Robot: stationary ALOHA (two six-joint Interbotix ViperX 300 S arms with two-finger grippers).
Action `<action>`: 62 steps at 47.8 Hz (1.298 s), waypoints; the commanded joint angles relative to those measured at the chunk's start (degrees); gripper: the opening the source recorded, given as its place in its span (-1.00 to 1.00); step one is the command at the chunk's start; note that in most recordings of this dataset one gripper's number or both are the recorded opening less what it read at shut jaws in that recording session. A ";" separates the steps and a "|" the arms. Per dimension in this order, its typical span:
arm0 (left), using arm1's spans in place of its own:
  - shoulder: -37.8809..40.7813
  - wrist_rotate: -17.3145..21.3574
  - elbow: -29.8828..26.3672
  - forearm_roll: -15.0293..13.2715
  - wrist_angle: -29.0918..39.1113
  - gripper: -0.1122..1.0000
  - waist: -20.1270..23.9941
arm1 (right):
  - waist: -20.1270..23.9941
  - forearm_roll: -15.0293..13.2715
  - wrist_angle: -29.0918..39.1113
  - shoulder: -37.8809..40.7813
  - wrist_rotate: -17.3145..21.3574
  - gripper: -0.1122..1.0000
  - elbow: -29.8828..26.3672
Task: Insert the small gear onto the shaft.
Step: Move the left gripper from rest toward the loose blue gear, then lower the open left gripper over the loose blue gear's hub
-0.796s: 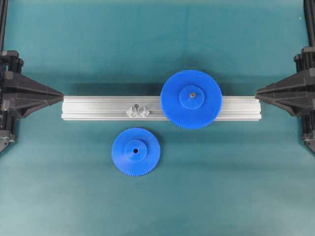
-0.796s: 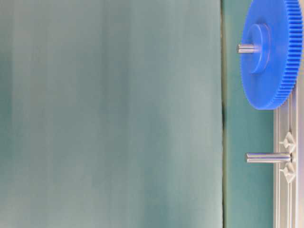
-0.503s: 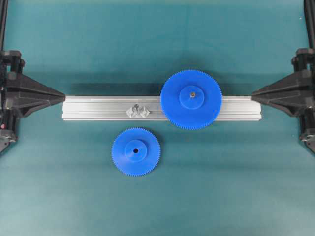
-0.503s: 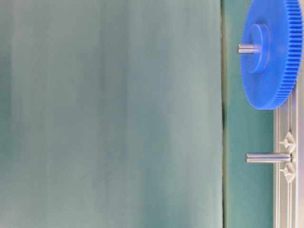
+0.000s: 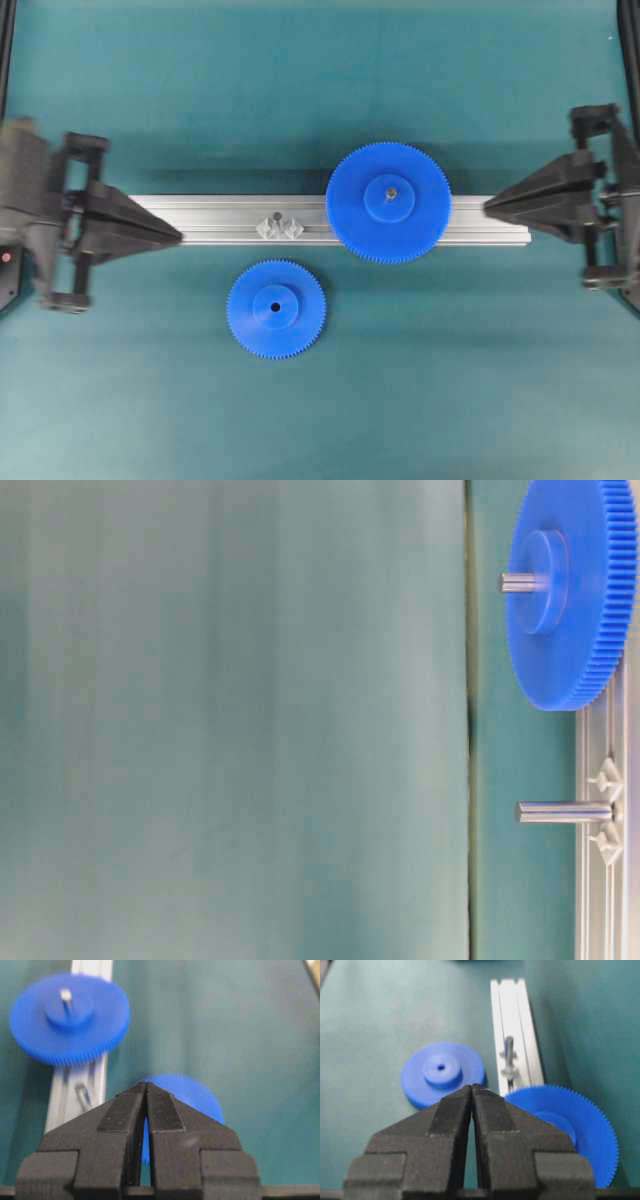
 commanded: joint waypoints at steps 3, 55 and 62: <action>5.80 -0.18 -4.66 0.09 1.05 -0.77 -0.62 | -0.09 0.00 0.53 4.22 0.35 -0.59 -3.25; 34.19 -6.94 -20.21 0.62 14.24 0.83 -6.15 | -2.11 0.09 2.90 8.53 4.13 -0.59 -2.81; 37.88 -5.62 -22.76 0.62 17.49 0.81 -6.15 | -2.11 0.09 2.90 8.44 4.75 -0.59 -2.81</action>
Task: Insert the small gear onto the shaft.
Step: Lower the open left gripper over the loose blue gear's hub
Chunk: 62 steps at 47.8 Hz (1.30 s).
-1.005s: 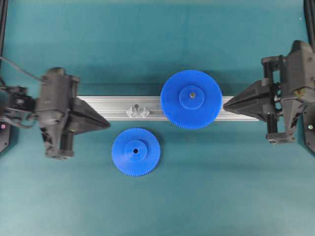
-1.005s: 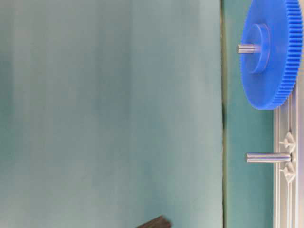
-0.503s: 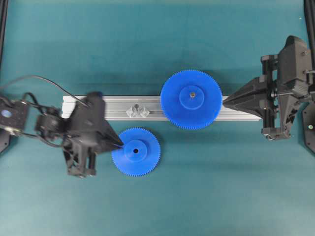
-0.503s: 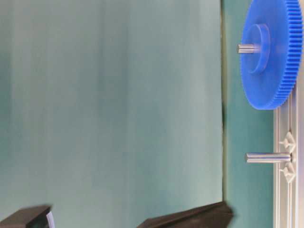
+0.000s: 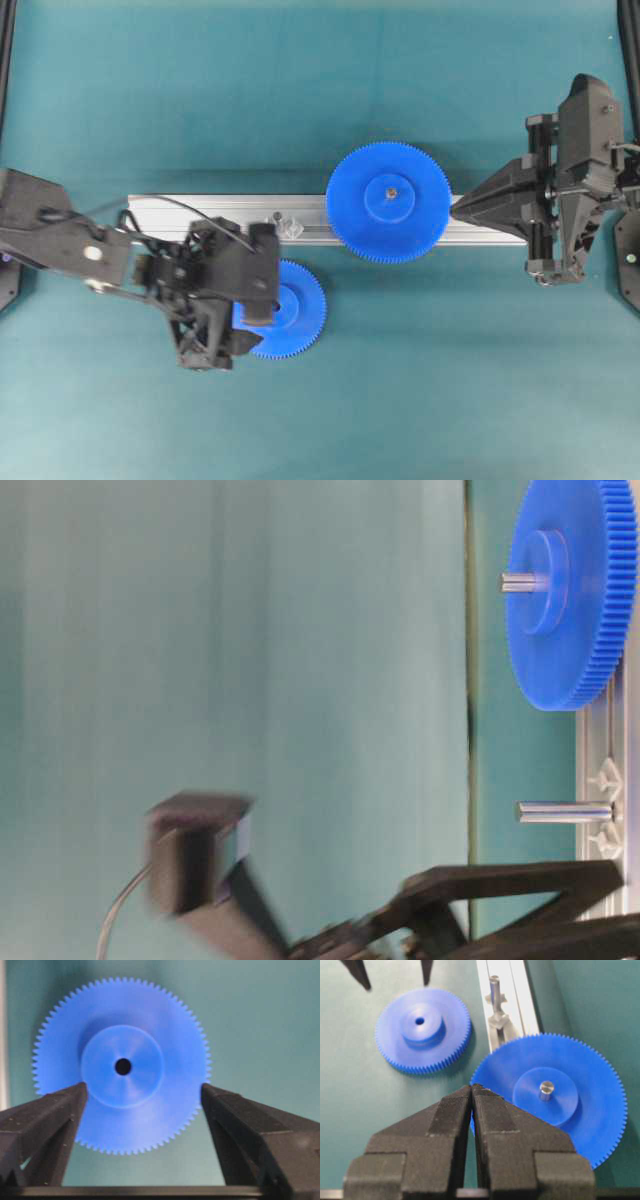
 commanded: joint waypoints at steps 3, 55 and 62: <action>2.20 1.67 -3.34 0.18 1.93 0.81 -0.35 | -0.18 0.09 -0.26 -0.18 0.62 -0.59 -0.62; 8.17 4.92 -8.70 0.18 6.94 0.81 1.85 | -0.18 0.00 -0.88 -3.87 0.88 -0.59 1.49; 8.79 4.83 -8.88 0.18 6.94 0.81 1.85 | -0.18 0.09 -0.88 -3.87 0.97 -0.59 1.58</action>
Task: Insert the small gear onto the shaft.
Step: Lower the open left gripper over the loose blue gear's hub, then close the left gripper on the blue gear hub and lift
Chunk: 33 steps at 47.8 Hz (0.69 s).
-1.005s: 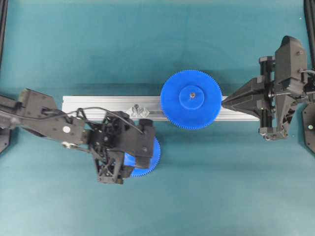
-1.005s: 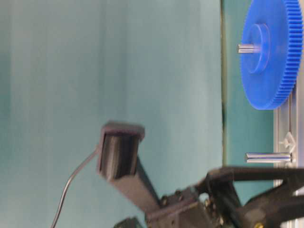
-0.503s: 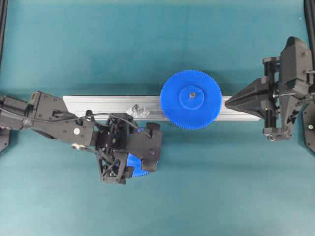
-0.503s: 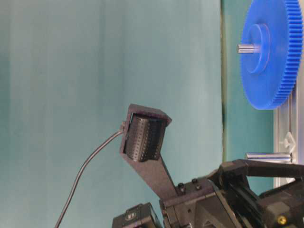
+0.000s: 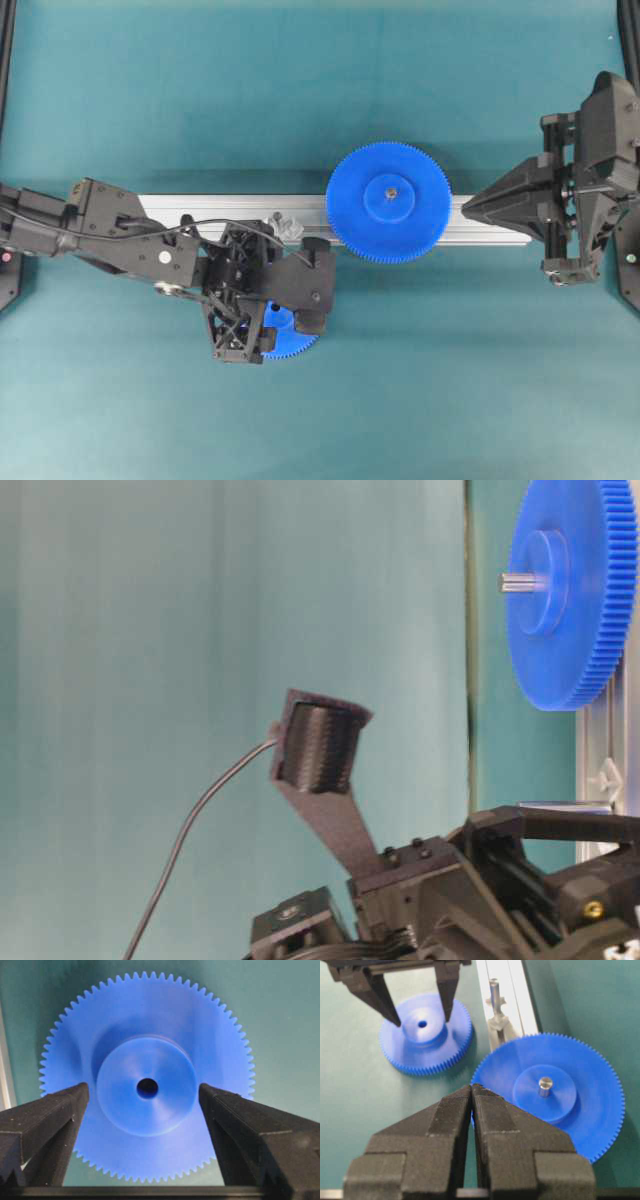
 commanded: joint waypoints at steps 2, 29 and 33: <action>-0.53 -0.09 -1.14 0.18 -0.18 0.81 0.00 | -0.18 0.18 -0.44 -0.18 0.53 -0.59 -0.44; 1.58 -0.53 -1.14 0.18 -0.18 0.81 0.00 | -0.18 0.18 -1.32 -0.44 2.72 -0.59 0.70; 1.85 -0.53 -1.14 0.26 -0.18 0.81 0.00 | -0.18 0.18 -1.41 -0.79 2.72 -0.59 0.79</action>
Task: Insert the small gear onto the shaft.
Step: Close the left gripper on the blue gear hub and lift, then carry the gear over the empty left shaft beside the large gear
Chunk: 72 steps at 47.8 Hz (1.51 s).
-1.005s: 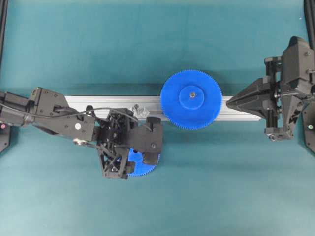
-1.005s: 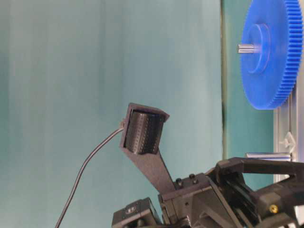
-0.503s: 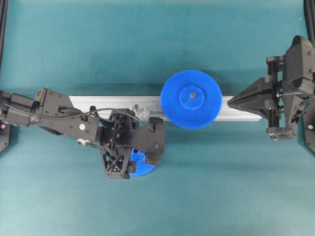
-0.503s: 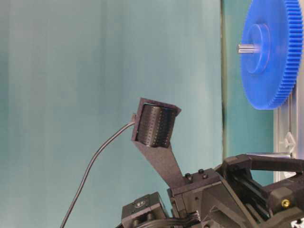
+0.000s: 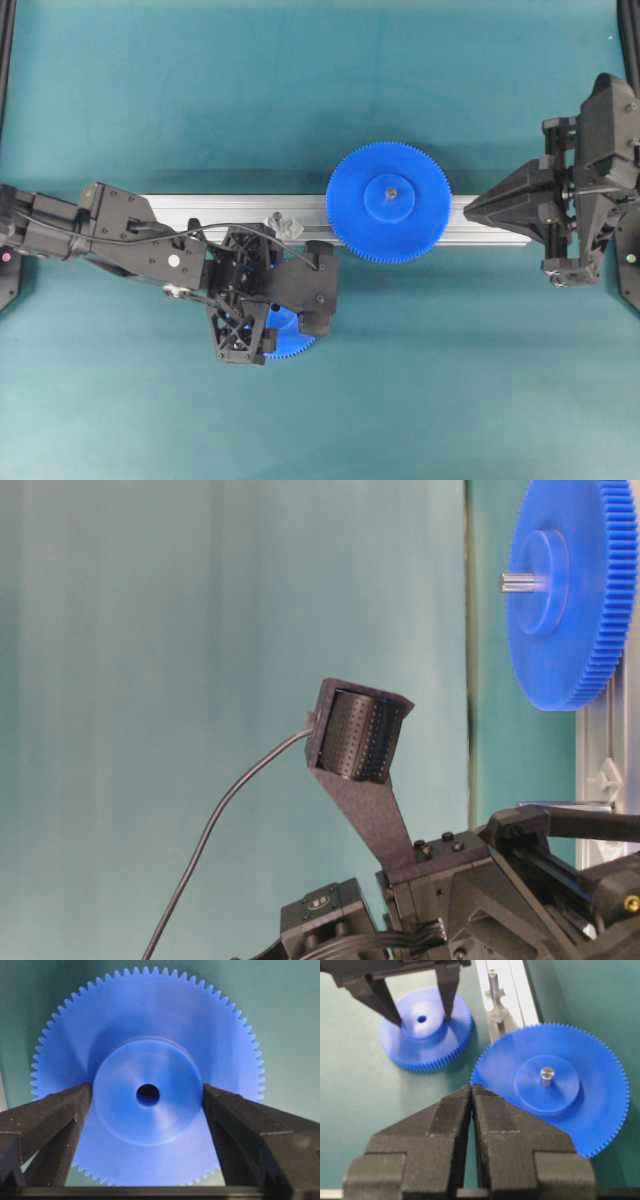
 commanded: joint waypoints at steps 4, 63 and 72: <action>-0.09 -0.18 -0.62 0.18 -0.18 0.81 0.00 | -0.09 0.18 -0.62 -0.88 0.44 -0.59 -0.35; -12.48 0.53 -4.75 0.09 10.46 0.50 1.85 | -0.09 0.18 -0.44 -3.25 0.62 -0.59 1.85; -15.82 2.37 -7.03 0.18 12.66 0.50 5.27 | -0.09 0.18 -0.44 -3.25 0.62 -0.59 2.11</action>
